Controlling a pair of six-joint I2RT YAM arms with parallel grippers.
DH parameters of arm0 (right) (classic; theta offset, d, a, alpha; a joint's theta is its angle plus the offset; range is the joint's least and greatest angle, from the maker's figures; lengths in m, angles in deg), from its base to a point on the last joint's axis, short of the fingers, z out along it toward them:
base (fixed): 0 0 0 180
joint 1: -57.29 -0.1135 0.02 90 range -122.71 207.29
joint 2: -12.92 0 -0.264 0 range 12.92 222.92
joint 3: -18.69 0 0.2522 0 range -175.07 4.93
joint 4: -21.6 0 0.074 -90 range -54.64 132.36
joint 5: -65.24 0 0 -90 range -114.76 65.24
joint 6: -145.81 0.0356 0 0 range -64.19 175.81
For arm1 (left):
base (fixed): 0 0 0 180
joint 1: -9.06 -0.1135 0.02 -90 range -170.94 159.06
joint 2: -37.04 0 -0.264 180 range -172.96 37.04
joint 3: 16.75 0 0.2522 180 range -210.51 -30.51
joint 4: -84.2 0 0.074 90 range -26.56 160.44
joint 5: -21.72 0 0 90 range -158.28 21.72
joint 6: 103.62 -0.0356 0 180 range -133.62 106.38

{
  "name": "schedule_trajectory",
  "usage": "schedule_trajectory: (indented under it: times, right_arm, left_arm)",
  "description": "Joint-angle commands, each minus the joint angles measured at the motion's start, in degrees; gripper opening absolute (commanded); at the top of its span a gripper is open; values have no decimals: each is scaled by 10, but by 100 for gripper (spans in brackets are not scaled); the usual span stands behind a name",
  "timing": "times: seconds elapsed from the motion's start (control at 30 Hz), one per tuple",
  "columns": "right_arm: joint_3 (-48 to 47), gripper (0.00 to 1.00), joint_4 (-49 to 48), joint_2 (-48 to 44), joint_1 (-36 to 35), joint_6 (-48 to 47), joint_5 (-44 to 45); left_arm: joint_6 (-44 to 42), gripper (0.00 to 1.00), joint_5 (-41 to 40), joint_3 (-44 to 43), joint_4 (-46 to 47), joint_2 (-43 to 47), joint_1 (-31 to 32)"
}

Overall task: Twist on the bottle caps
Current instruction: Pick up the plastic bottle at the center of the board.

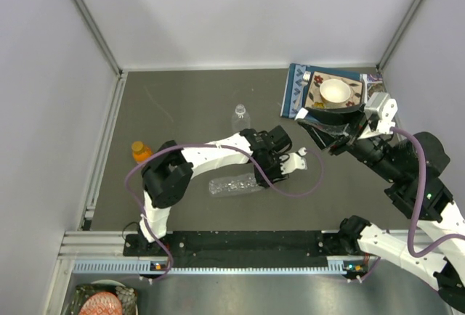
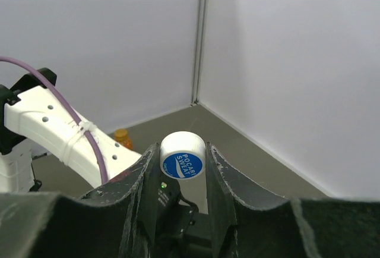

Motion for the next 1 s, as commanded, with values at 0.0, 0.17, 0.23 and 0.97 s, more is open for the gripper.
schedule_trajectory:
  times: [0.0, 0.17, 0.23, 0.97]
  right_arm:
    - [-20, 1, -4, -1, -9, 6, 9]
    - [-19, 1, -5, 1, -9, 5, 8]
    - [-19, 1, -5, 1, -9, 4, 9]
    - [-36, 1, 12, -4, -9, -5, 18]
  left_arm:
    - [3, 0, -21, -6, 7, -6, 16]
    - [6, 3, -14, 1, 14, -12, 26]
    - [7, 7, -14, 1, 13, -12, 26]
    - [1, 98, -41, 17, -25, 102, 31]
